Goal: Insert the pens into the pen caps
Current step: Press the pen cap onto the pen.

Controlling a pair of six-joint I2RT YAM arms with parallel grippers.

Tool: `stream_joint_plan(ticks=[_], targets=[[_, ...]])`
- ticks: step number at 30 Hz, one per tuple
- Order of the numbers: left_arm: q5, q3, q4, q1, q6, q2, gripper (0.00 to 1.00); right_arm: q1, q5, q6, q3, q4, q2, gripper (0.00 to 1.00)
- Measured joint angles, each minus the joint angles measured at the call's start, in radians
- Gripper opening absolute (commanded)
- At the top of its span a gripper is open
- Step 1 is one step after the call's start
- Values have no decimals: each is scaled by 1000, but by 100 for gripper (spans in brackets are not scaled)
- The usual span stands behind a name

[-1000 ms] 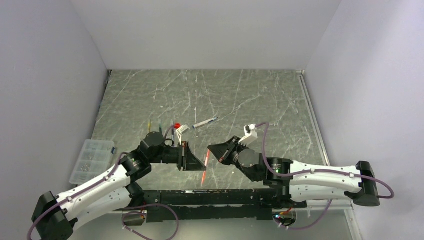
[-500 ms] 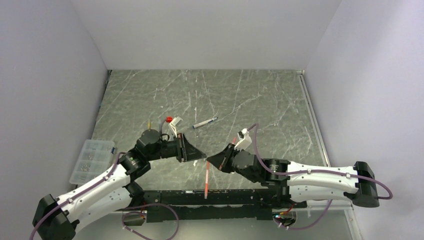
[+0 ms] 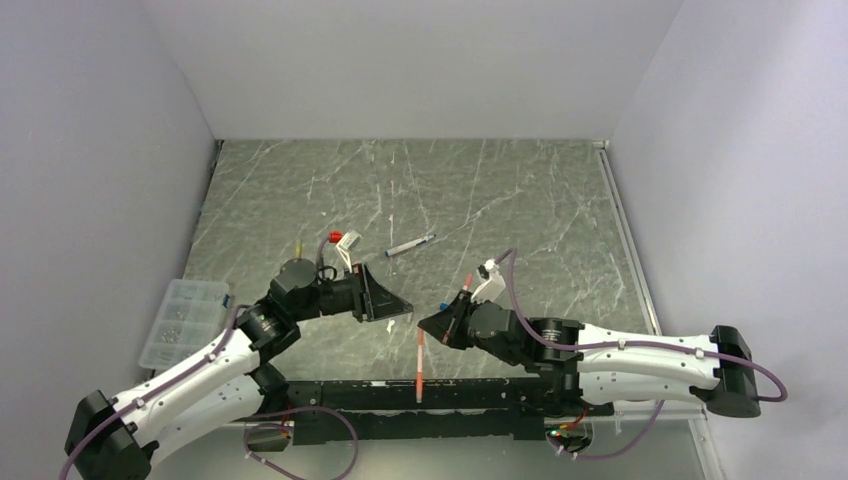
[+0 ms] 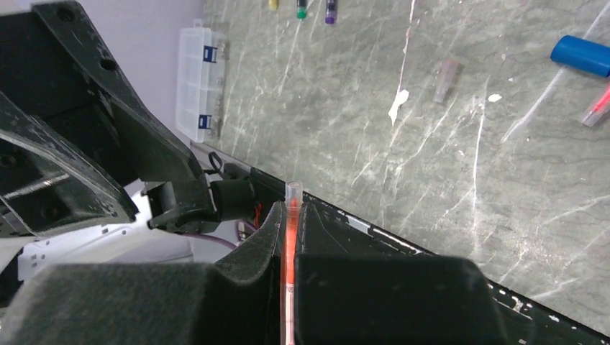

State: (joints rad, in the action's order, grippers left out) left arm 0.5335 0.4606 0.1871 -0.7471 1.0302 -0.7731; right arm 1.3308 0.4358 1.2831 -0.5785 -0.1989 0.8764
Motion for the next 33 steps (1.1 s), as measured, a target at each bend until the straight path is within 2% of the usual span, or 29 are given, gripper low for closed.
stream_joint_plan(ticks=[5, 12, 19, 33], targets=[[22, 0, -75, 3, -22, 54, 54, -31, 0, -13, -2, -19, -19, 0], [106, 0, -113, 3, -55, 109, 65, -82, -8, -62, -63, -39, -15, 0], [186, -8, -109, 3, -68, 72, 65, -114, -49, -95, -127, -9, 44, 0], [231, -68, -39, 3, -52, 31, 60, -138, -57, -121, -210, 41, 120, 0]])
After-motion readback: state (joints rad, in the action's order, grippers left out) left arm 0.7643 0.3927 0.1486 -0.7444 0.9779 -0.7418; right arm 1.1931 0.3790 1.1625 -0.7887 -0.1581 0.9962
